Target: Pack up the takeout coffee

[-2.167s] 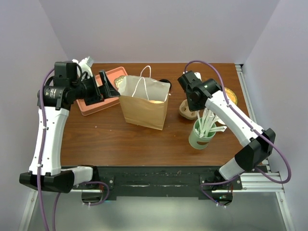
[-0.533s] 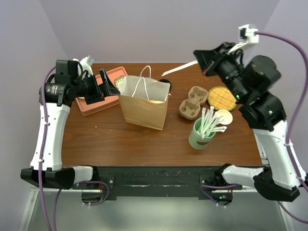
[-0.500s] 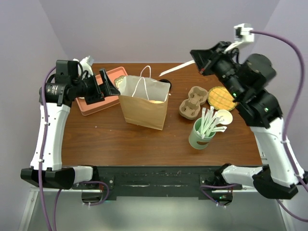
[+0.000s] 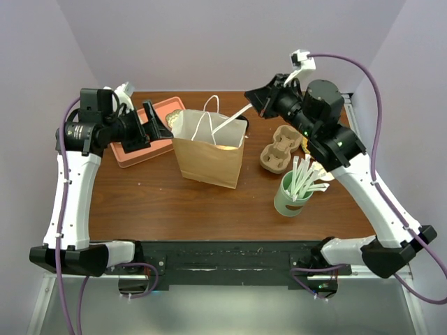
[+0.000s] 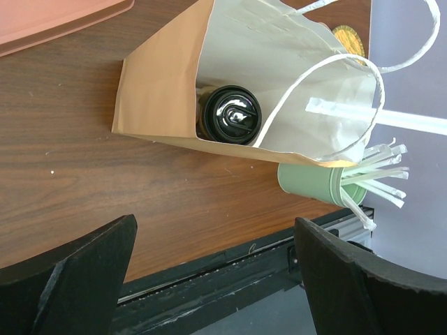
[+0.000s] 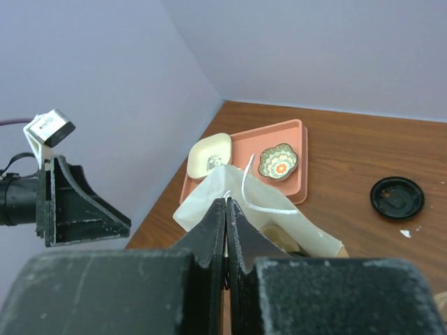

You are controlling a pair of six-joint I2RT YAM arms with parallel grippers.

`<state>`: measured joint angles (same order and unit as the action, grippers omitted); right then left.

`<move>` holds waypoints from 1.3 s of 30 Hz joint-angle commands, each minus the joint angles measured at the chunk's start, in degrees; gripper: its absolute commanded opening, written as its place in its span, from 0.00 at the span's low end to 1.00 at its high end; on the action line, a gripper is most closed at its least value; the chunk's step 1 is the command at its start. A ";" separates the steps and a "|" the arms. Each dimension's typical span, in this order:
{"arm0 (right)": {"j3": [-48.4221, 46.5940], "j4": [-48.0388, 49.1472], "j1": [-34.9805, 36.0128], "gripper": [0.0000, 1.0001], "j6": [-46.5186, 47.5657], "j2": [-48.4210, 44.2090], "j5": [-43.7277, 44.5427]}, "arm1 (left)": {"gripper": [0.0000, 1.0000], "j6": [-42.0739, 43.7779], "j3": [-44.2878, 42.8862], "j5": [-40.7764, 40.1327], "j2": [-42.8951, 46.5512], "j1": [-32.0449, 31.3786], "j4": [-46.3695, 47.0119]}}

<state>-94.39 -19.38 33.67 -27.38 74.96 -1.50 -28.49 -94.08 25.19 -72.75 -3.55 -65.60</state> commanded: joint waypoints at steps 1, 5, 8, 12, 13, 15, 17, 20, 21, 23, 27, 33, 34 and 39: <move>7.79 13.11 1.22 0.00 -2.33 -2.71 -2.54 | 1.00 -1.92 0.04 1.44 1.21 0.56 -1.19; 11.33 21.03 3.15 0.05 -1.72 -1.05 -3.25 | 1.00 -1.48 1.18 1.70 1.29 0.48 -0.58; 10.81 20.17 3.51 0.16 -1.45 1.41 -4.65 | 1.00 -1.48 1.36 1.97 1.73 0.48 0.39; 4.32 7.28 3.42 0.42 1.35 3.70 -3.69 | 1.00 -1.57 0.04 1.97 2.35 0.48 2.58; 0.82 3.94 3.42 0.48 2.40 4.23 -1.60 | 1.00 -1.66 -0.13 2.66 2.35 0.48 3.11; -1.84 -3.89 3.42 0.56 4.60 3.97 -0.53 | 1.00 -2.01 -0.31 3.89 2.53 0.56 4.94; -5.18 -10.20 3.51 0.73 6.19 3.09 1.41 | 1.00 -2.53 -0.40 6.18 2.96 0.48 6.62; -9.66 -17.15 3.51 0.95 7.42 2.30 1.41 | 1.00 -3.15 -0.92 12.76 4.28 0.48 16.16; -10.80 -19.01 3.51 0.99 7.42 2.21 1.41 | 1.00 -3.59 -1.10 13.21 4.89 0.48 18.12; -14.15 -23.49 3.51 0.99 7.07 1.86 0.71 | 1.00 -4.73 -1.28 12.17 7.18 0.48 23.38; -13.72 -25.27 3.51 0.99 3.39 -1.38 0.97 | 1.00 -5.88 1.87 12.34 10.78 0.48 30.96; -10.55 -30.01 3.42 0.99 -3.38 -5.08 3.87 | 1.00 -4.73 9.43 9.80 16.67 0.48 34.31; -10.20 -30.45 3.42 0.99 -4.52 -5.69 4.04 | 1.00 -4.91 10.31 9.70 18.16 0.48 34.66; -7.31 -30.64 3.51 0.99 -7.34 -7.98 3.78 | 1.00 -5.70 14.19 9.53 21.68 0.48 36.60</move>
<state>-103.81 -48.25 37.08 -30.74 68.42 1.06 -32.88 -82.17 35.14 -52.29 -3.40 -32.84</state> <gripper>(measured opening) 0.986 0.997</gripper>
